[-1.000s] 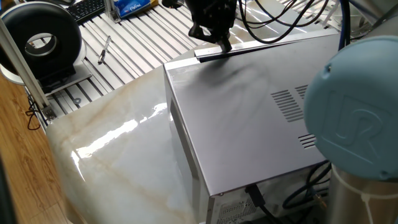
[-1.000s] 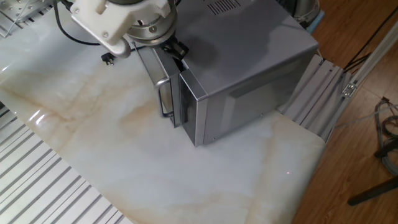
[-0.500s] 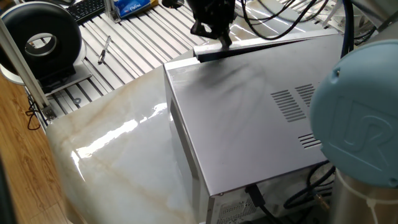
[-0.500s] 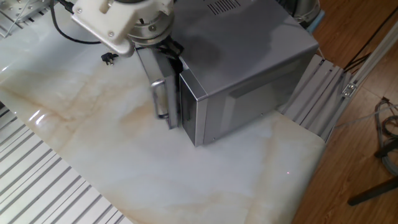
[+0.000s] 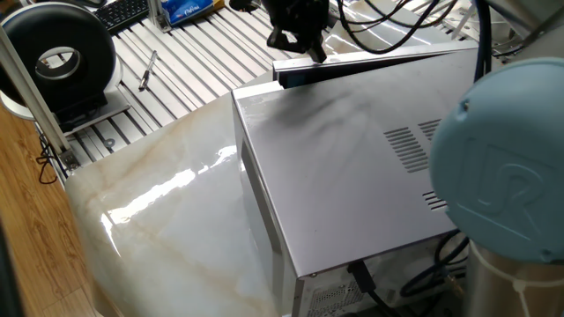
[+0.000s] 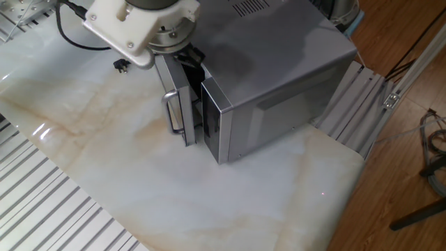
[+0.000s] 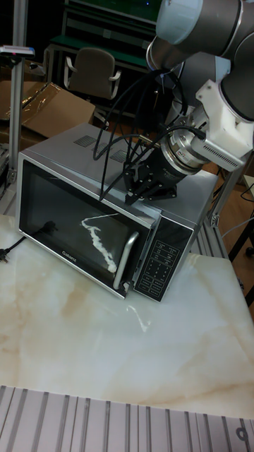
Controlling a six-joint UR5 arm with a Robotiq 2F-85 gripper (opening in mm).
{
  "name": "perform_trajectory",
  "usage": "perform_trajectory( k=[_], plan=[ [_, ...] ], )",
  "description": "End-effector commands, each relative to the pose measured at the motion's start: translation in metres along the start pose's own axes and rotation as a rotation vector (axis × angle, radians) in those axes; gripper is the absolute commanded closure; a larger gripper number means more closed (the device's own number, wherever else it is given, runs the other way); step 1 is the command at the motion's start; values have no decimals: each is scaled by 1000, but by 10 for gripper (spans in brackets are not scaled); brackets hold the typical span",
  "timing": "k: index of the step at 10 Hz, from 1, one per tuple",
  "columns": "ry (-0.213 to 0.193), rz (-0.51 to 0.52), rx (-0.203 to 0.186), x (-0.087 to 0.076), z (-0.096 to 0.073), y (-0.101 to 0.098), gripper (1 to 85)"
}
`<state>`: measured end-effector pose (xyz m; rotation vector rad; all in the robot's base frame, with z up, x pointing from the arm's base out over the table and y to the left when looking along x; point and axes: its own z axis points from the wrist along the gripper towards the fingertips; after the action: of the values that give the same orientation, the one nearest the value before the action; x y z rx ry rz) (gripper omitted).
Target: Open the microwave door
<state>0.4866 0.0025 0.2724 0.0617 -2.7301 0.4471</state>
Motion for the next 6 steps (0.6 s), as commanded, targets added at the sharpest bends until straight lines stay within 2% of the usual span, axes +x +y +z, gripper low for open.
perform_trajectory(
  k=[1, 2, 3, 4, 5, 6],
  plan=[
    [45, 60, -122, 10, -1, 31, 840],
    [48, 81, -162, 9, -2, 42, 840],
    [47, 89, -183, 8, -2, 47, 840],
    [39, 89, -227, 6, -3, 57, 840],
    [22, 76, -237, 2, -4, 59, 840],
    [-6, 60, -230, -5, -3, 57, 840]
  ],
)
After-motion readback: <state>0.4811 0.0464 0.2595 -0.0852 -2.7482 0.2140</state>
